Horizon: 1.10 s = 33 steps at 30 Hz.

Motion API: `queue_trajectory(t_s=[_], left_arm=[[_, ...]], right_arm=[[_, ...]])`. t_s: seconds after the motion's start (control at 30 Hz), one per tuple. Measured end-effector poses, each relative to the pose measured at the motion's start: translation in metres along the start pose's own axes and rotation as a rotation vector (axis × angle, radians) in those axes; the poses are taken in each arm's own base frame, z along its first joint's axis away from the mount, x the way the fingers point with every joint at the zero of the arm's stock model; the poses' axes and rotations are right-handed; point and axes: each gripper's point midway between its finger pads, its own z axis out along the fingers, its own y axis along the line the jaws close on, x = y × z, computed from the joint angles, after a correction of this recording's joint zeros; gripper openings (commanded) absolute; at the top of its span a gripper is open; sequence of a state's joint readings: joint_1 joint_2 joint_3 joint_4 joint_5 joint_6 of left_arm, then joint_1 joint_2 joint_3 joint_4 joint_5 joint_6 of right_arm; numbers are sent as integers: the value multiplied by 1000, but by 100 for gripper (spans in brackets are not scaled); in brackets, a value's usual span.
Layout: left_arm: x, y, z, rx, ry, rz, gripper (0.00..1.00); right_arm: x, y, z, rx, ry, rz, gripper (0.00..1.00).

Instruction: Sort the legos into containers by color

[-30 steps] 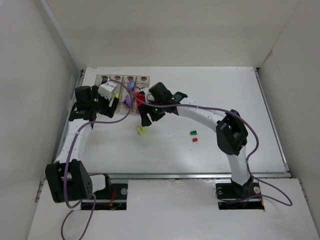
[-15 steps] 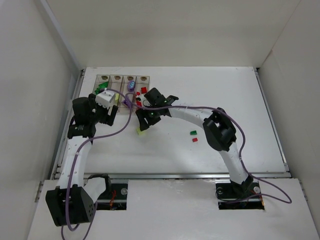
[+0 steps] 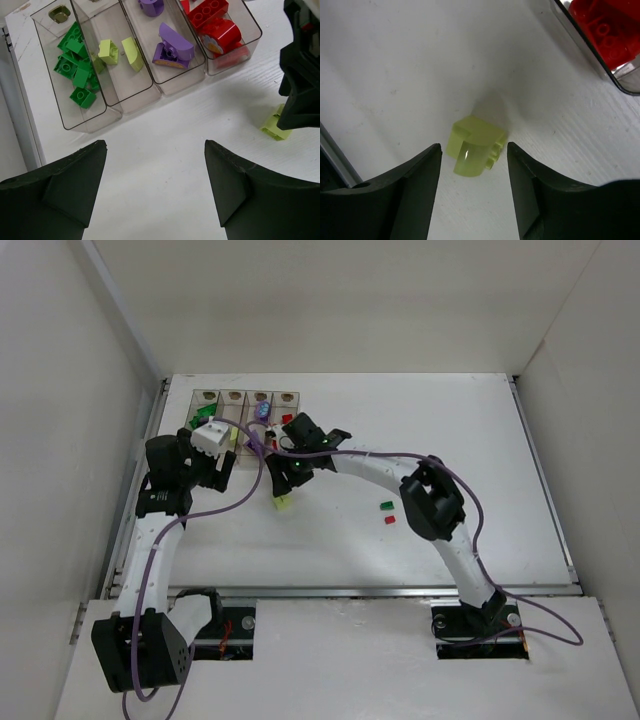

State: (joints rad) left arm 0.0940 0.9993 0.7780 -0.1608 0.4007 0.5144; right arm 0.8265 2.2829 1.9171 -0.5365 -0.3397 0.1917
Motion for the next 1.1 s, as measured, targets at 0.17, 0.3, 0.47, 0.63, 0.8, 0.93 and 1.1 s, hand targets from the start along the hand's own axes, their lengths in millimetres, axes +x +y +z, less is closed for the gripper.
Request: queue_trajectory(t_s=[0.17, 0.3, 0.47, 0.63, 0.8, 0.93, 1.1], left_arm=[[0, 0, 0, 3, -1, 0, 76], [0, 0, 0, 3, -1, 0, 76], [-1, -2, 0, 14, -6, 3, 74], [-1, -12, 0, 74, -15, 51, 73], [8, -38, -1, 211, -2, 153, 79], [14, -71, -6, 370, -1, 229, 90], [8, -109, -7, 508, -31, 278, 91]], right_arm=[[5, -3, 11, 4, 19, 12, 54], [8, -2, 12, 5, 26, 14, 50], [8, -2, 12, 5, 26, 18, 32], [7, -1, 12, 3, 23, 18, 0], [7, -1, 10, 6, 26, 24, 0], [0, 5, -5, 13, 10, 66, 0], [-36, 21, -48, 15, -99, 93, 0]])
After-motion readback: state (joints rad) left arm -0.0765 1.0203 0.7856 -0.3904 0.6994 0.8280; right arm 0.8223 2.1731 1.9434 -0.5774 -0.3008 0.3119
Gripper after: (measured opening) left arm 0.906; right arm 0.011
